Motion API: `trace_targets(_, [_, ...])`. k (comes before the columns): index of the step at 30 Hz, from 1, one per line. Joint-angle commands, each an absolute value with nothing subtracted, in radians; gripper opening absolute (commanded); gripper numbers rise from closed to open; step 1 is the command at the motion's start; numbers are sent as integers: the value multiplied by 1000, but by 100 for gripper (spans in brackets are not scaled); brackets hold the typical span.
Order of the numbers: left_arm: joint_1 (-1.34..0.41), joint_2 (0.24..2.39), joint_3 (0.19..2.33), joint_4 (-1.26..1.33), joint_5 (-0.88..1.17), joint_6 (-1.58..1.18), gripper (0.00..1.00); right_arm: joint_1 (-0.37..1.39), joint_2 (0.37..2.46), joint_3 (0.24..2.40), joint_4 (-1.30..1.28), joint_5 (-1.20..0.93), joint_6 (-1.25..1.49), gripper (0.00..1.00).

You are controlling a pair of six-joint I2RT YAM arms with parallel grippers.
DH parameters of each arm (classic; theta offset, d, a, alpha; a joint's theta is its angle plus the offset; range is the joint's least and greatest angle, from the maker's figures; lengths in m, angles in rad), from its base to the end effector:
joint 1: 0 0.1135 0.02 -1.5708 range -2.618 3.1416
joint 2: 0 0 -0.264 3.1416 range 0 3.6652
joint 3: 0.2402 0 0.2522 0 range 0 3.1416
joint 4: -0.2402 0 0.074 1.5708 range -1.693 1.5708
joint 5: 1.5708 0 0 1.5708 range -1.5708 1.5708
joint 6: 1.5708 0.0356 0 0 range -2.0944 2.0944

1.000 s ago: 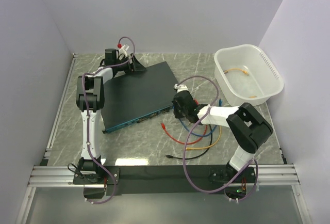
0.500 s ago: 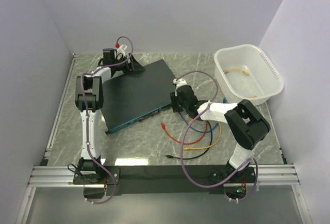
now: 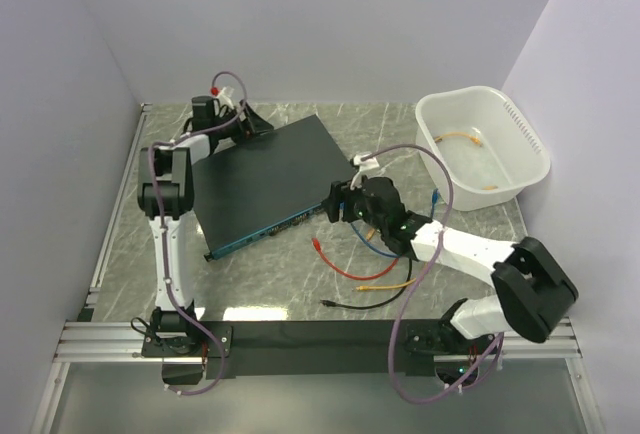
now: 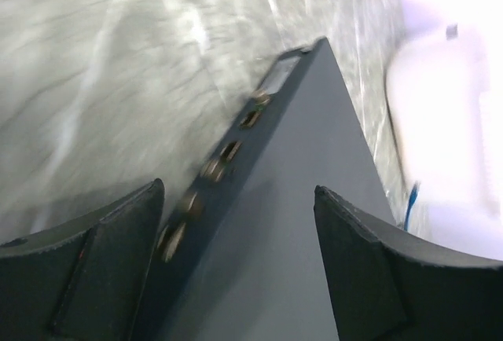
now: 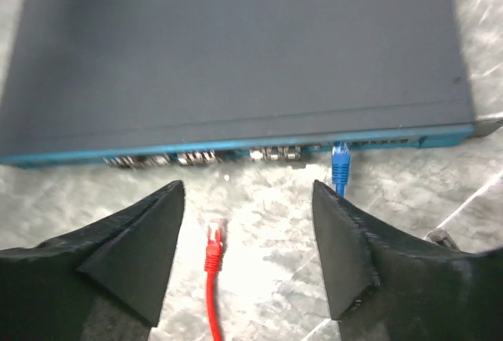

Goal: Insert the plug into the switch port

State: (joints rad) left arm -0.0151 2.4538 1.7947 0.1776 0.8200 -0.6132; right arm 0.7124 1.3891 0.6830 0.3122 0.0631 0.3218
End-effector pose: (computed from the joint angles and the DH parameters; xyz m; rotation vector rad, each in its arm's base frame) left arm 0.5410 -0.0342 0.1330 -0.0875 2.1028 -1.2223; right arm 0.2276 0.1936 0.2178 -0.3494 1.9848 0.6094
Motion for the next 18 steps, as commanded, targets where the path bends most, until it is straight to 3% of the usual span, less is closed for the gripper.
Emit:
trace_targets(1, [38, 2245, 1659, 190, 718, -732, 83, 703, 1316, 681, 324, 121, 354, 73])
trace_targets(9, [38, 1837, 1306, -50, 165, -686, 84, 545, 1550, 1066, 8, 57, 394, 76])
trace_targets(18, [38, 1614, 1011, -201, -34, -709, 84, 402, 1828, 1285, -80, -101, 413, 77])
